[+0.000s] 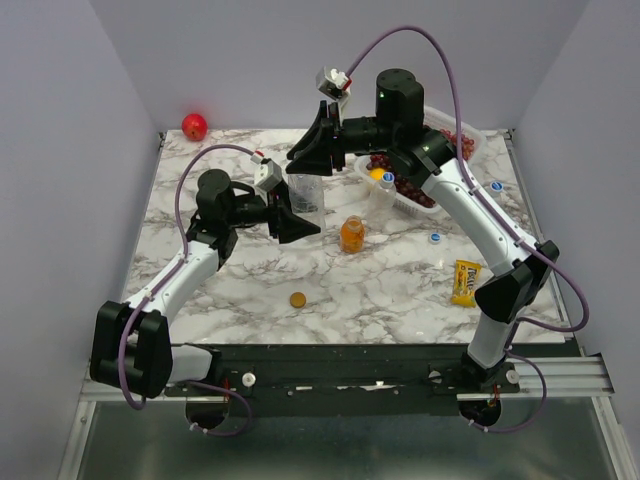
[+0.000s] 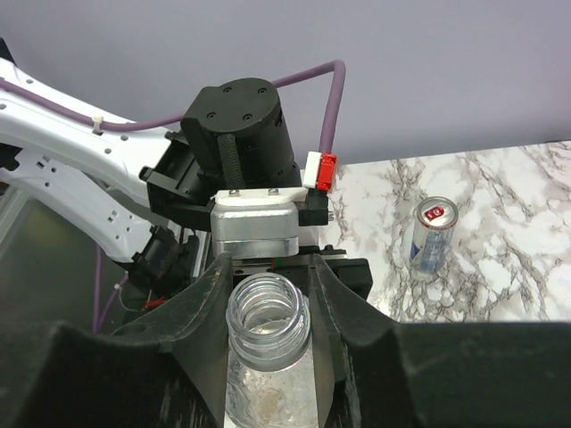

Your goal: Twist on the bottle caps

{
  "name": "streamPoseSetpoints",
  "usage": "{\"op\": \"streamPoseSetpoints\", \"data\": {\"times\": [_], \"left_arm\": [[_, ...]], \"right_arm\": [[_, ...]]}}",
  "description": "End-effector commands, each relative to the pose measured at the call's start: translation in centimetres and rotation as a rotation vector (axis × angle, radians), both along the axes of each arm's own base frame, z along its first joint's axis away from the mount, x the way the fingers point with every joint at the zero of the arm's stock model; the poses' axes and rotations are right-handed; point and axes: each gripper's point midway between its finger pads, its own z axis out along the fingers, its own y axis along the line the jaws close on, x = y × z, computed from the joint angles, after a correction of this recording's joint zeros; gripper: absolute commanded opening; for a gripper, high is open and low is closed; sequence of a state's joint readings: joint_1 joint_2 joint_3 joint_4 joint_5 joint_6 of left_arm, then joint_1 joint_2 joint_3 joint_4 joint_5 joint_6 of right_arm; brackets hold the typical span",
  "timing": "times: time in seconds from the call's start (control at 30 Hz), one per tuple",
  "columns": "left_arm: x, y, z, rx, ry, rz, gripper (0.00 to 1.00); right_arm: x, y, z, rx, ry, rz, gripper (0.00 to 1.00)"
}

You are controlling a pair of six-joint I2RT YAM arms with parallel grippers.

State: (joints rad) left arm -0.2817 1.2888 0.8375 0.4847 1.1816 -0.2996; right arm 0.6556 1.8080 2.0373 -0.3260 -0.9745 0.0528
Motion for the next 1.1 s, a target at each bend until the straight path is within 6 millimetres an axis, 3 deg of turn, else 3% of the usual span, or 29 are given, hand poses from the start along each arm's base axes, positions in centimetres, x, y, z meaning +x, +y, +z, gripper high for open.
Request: {"op": "streamPoseSetpoints", "data": {"times": [0.0, 0.03, 0.13, 0.17, 0.2, 0.27, 0.3, 0.33, 0.4, 0.43, 0.5, 0.53, 0.57, 0.7, 0.8, 1.07], "left_arm": [[-0.3, -0.3, 0.5, -0.007, -0.043, -0.017, 0.5], [0.0, -0.1, 0.8, -0.009, -0.05, 0.008, 0.5], [0.5, 0.3, 0.5, -0.002, -0.044, 0.048, 0.38], [0.6, 0.5, 0.1, 0.004, -0.037, 0.063, 0.37], [0.6, 0.7, -0.2, 0.008, -0.031, 0.075, 0.29], [1.0, 1.4, -0.8, 0.015, -0.031, 0.118, 0.19], [1.0, 1.6, -1.1, 0.018, -0.024, 0.131, 0.11], [1.2, 1.8, -1.1, 0.021, -0.031, 0.143, 0.08], [1.7, 2.5, -1.7, 0.029, -0.021, 0.178, 0.0], [2.0, 2.8, -1.5, 0.028, -0.028, 0.199, 0.0], [3.0, 3.6, -1.3, 0.028, -0.037, 0.25, 0.0], [3.2, 3.8, -1.3, 0.03, -0.041, 0.261, 0.0], [3.6, 4.1, -1.0, 0.036, -0.062, 0.273, 0.0], [4.3, 4.7, -0.6, 0.059, -0.056, 0.29, 0.0], [4.3, 4.7, -0.1, 0.059, -0.065, 0.289, 0.0], [4.5, 5.0, 0.3, 0.072, -0.053, 0.323, 0.0]], "right_arm": [[-0.4, -0.2, 1.0, 0.011, -0.044, 0.001, 0.16], [-0.4, -0.6, 1.0, -0.002, -0.041, -0.02, 0.32], [0.5, -3.4, 1.8, -0.02, -0.09, -0.129, 0.5], [0.7, -4.4, 1.7, -0.029, -0.096, -0.161, 0.52], [1.4, -6.7, 1.9, -0.038, -0.127, -0.231, 0.54], [1.6, -9.2, 1.3, -0.075, -0.132, -0.295, 0.57], [3.0, -11.0, -0.7, -0.136, -0.165, -0.359, 0.57], [2.1, -12.7, -1.0, -0.175, -0.186, -0.398, 0.57], [2.9, -15.5, -3.9, -0.298, -0.278, -0.484, 0.57], [1.8, -17.1, -7.2, -0.377, -0.267, -0.506, 0.57], [2.1, -19.9, -10.2, -0.474, -0.297, -0.575, 0.54], [1.5, -21.2, -14.1, -0.551, -0.238, -0.576, 0.51], [1.1, -22.4, -14.7, -0.57, -0.238, -0.609, 0.5], [1.5, -28.1, -21.2, -0.723, -0.114, -0.723, 0.43], [1.9, -30.3, -25.3, -0.861, -0.066, -0.749, 0.42], [4.7, -32.5, -30.9, -1.04, -0.039, -0.763, 0.48]]}}
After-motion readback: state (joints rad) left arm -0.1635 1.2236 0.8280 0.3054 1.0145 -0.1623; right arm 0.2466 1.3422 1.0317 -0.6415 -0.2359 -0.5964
